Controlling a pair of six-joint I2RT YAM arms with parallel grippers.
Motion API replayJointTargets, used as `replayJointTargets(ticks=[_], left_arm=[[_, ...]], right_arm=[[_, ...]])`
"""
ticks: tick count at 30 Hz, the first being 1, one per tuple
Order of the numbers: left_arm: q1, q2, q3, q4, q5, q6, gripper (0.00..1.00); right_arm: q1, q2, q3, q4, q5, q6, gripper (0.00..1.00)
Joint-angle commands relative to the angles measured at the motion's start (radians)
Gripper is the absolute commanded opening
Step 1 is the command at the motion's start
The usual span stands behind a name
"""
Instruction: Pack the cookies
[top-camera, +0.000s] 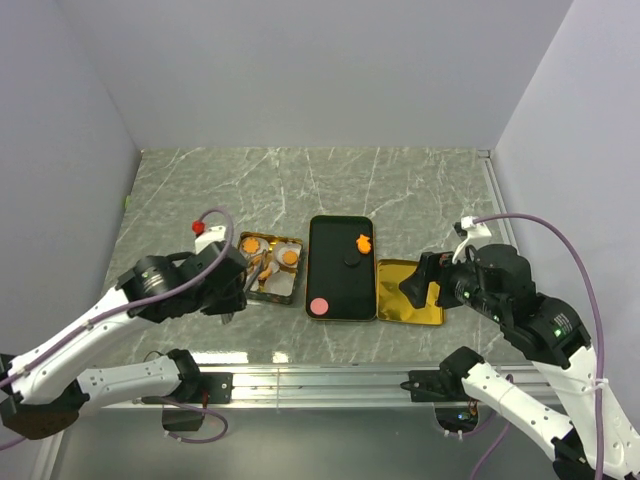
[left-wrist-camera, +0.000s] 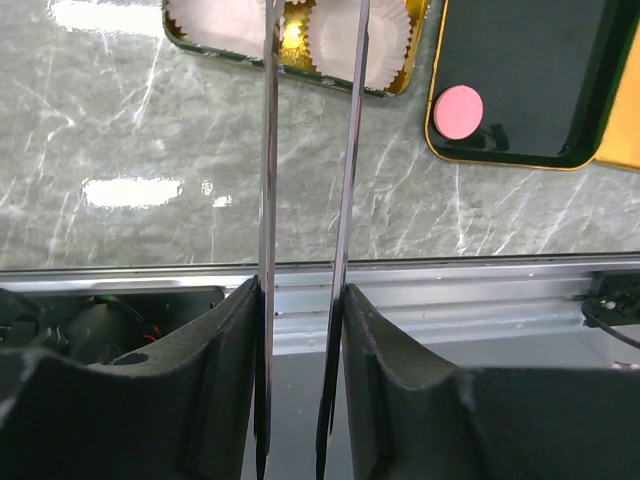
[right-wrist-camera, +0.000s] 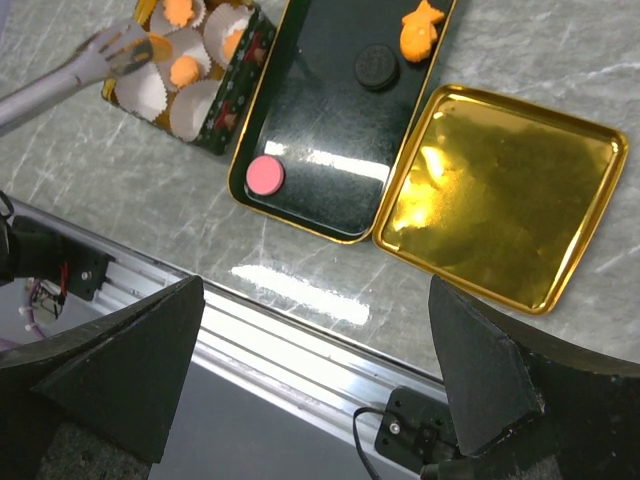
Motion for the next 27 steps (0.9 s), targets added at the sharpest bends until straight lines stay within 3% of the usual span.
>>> replayJointTargets(ticks=[1,13,27], left_arm=[[0.004,-0.061,-0.012,-0.043,-0.034,-0.065,0.41],[0.016,-0.179,-0.091,-0.046,-0.027,-0.085,0.42],[0.038,-0.418,-0.25,-0.049,-0.01,-0.146,0.41]], right_arm=[[0.009,0.012,-0.008,0.04,-0.025,0.005,1.0],[0.016,0.025,-0.009,0.038,-0.02,0.002,1.0],[0.022,0.031,-0.023,0.045,-0.025,0.005,1.0]])
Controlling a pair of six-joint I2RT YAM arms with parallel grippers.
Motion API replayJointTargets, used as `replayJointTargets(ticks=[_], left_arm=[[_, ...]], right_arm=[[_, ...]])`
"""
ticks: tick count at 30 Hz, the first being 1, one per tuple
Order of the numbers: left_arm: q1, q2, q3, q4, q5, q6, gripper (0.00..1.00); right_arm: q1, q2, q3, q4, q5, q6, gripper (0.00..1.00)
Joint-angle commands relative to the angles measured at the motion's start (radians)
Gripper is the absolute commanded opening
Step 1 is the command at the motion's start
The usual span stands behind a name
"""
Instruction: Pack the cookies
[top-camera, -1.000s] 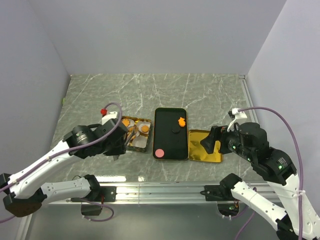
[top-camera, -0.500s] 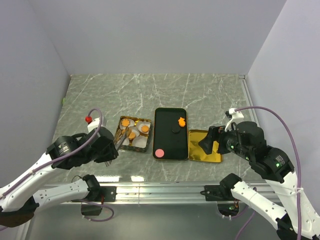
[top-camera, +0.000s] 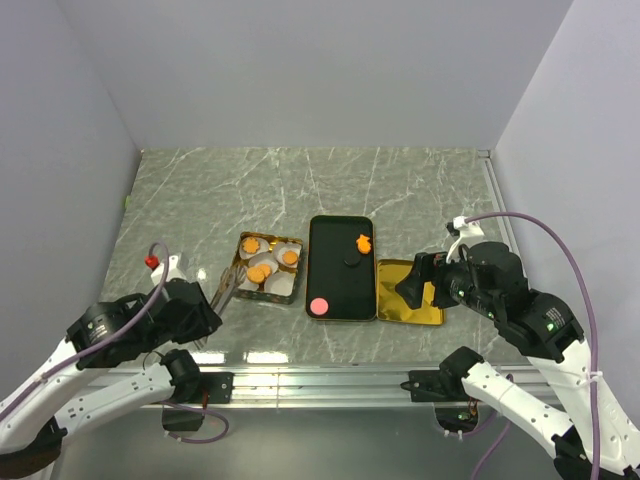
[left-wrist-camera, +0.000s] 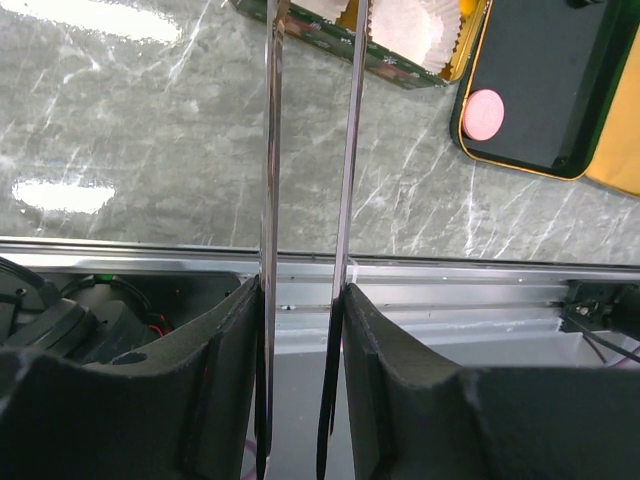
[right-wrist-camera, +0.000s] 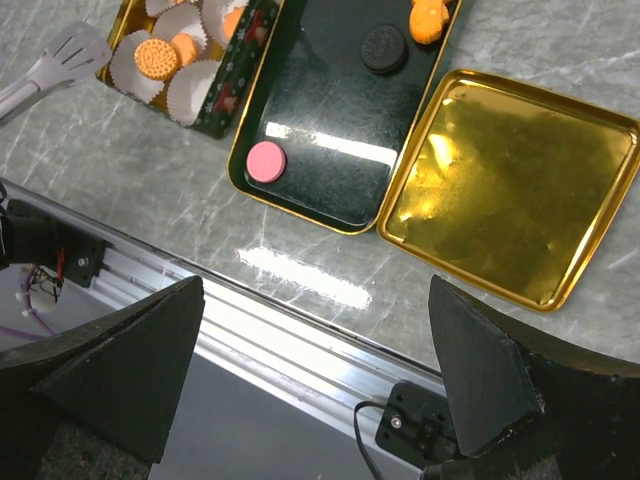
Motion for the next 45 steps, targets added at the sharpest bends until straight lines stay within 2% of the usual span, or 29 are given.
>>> replayJointTargets(ticks=[1,4,14,21,40,45], left_arm=[[0.005,-0.032,-0.009,-0.006,-0.008,-0.038,0.41],[0.005,-0.036,-0.007,-0.006,-0.009,-0.038,0.41],[0.005,0.13,-0.033,0.078,0.052,0.056,0.48],[0.005,0.147,-0.038,0.138,0.06,0.072,0.49],[0.005,0.182,-0.056,0.16,0.07,0.06,0.36],[0.005,0.188,-0.035,0.14,0.058,0.062,0.29]], right_arm=[[0.011,0.008,-0.003,0.04,-0.007,0.005,1.0],[0.008,0.01,-0.005,0.043,-0.009,0.006,1.0],[0.011,0.013,-0.005,0.048,-0.001,0.008,1.0],[0.009,0.001,-0.003,0.04,0.013,0.003,1.0],[0.011,-0.004,-0.009,0.042,0.004,0.002,1.0],[0.008,-0.001,-0.011,0.045,0.0,0.002,1.0]])
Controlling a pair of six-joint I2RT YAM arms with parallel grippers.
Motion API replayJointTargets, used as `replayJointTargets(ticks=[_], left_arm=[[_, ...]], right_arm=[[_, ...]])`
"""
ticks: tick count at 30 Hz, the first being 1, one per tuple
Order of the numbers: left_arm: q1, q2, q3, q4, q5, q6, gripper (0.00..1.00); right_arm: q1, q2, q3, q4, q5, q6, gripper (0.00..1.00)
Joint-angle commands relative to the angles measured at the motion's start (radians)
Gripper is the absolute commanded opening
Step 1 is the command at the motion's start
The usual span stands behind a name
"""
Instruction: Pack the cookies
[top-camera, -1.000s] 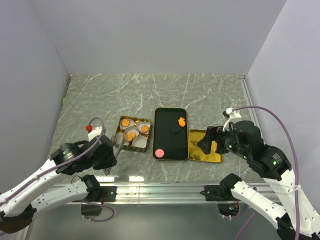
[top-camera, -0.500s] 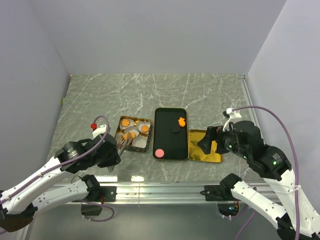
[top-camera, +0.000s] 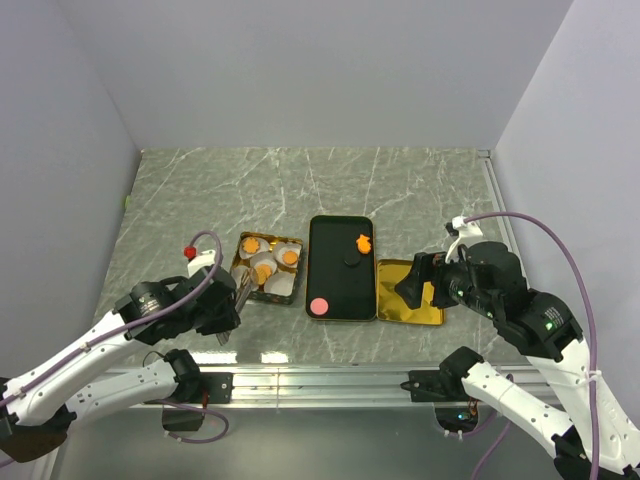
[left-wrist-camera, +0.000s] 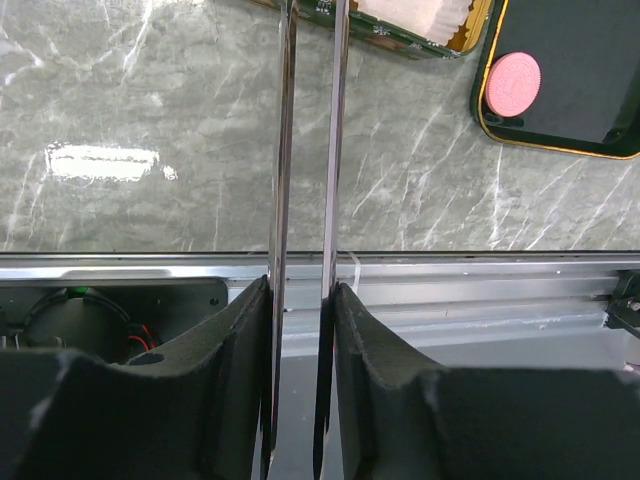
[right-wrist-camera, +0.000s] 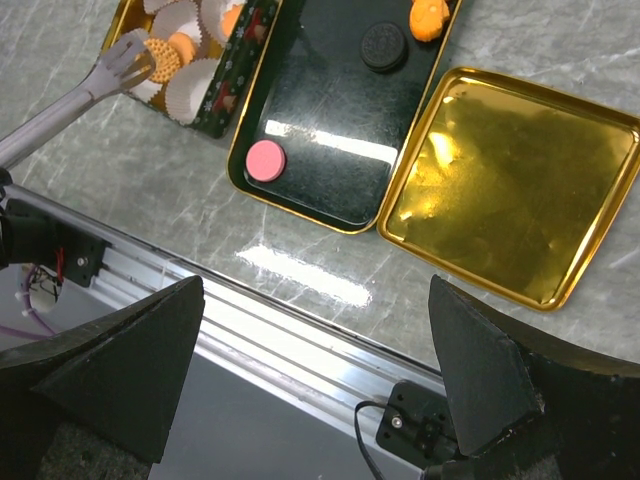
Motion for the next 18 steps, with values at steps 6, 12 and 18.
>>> replayJointTargets(ticks=[6,12,18], left_arm=[[0.003,-0.024,0.139,-0.086,-0.093,-0.005,0.28],[0.003,-0.088,0.174,-0.136,-0.093,0.01,0.29],[0.003,-0.143,0.119,-0.139,-0.076,-0.008,0.28]], right_arm=[[0.009,-0.002,-0.01,0.049,-0.006,-0.003,1.0],[0.014,0.001,-0.012,0.056,-0.009,-0.001,1.0],[0.017,0.002,-0.012,0.055,-0.011,-0.001,1.0]])
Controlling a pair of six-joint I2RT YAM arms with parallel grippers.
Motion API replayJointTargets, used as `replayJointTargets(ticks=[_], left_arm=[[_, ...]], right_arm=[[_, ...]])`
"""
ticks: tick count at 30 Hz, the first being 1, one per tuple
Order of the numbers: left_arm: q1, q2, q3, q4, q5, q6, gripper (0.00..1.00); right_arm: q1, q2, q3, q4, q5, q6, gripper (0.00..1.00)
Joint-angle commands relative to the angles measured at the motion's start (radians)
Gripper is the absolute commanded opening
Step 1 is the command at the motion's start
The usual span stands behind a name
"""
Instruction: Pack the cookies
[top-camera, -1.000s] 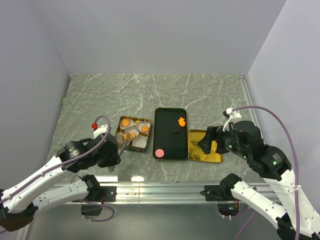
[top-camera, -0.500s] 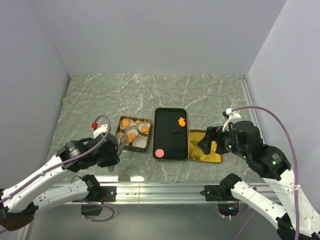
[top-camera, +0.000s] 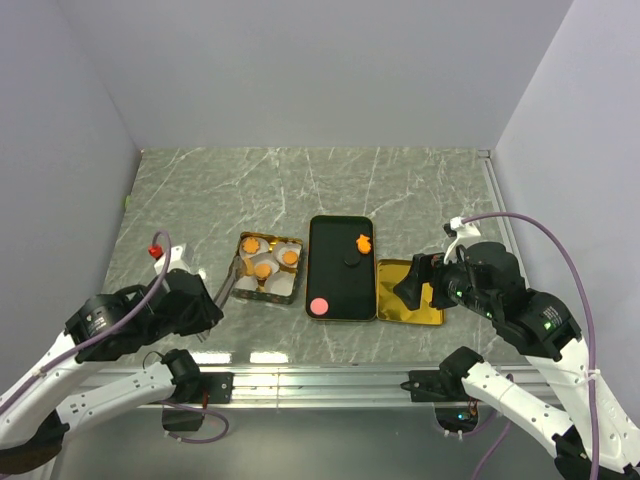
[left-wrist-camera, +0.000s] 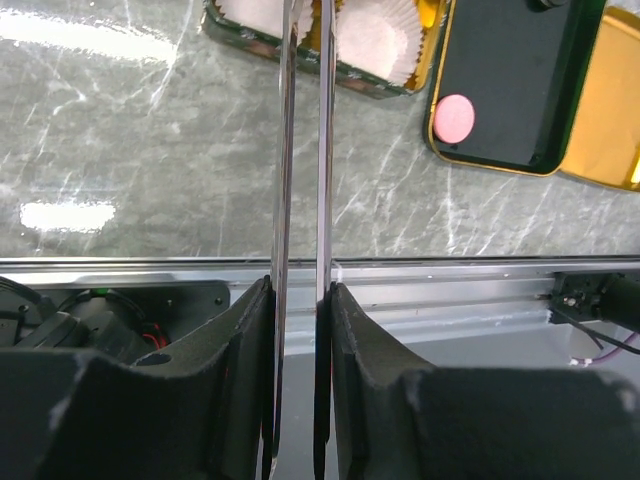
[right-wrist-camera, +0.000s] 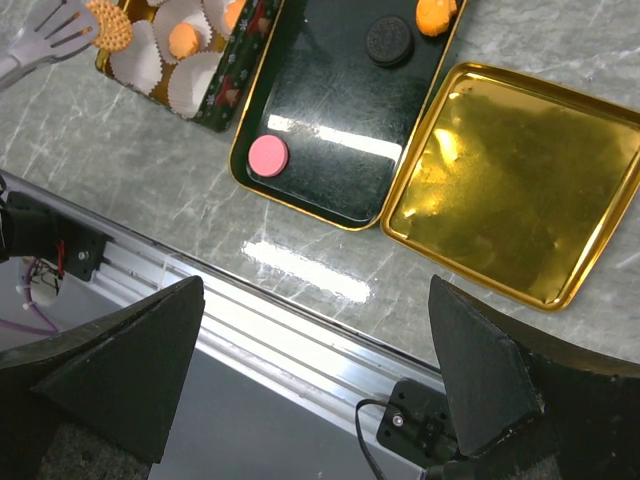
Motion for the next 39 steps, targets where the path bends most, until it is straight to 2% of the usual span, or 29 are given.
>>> replayJointTargets(ticks=[1,9,20,33,39], left_arm=[[0.003,-0.032,-0.034,-0.022,-0.012,-0.012,0.28],[0.003,-0.098,-0.119,-0.022,0.003,-0.052,0.31],[0.003,-0.076,-0.107,-0.02,-0.023,-0.066,0.48],[0.003,0.069,0.093,-0.019,-0.079,0.0,0.47],[0.002,0.174,0.136,0.096,-0.04,0.085,0.44]], right_arm=[[0.012,0.0,-0.004,0.048,0.0,-0.003,0.99],[0.017,-0.001,-0.008,0.043,0.008,-0.006,1.0],[0.017,-0.004,-0.008,0.047,0.009,-0.005,1.0],[0.018,-0.01,-0.004,0.042,0.02,-0.006,1.0],[0.017,-0.014,-0.006,0.04,0.026,-0.005,1.0]])
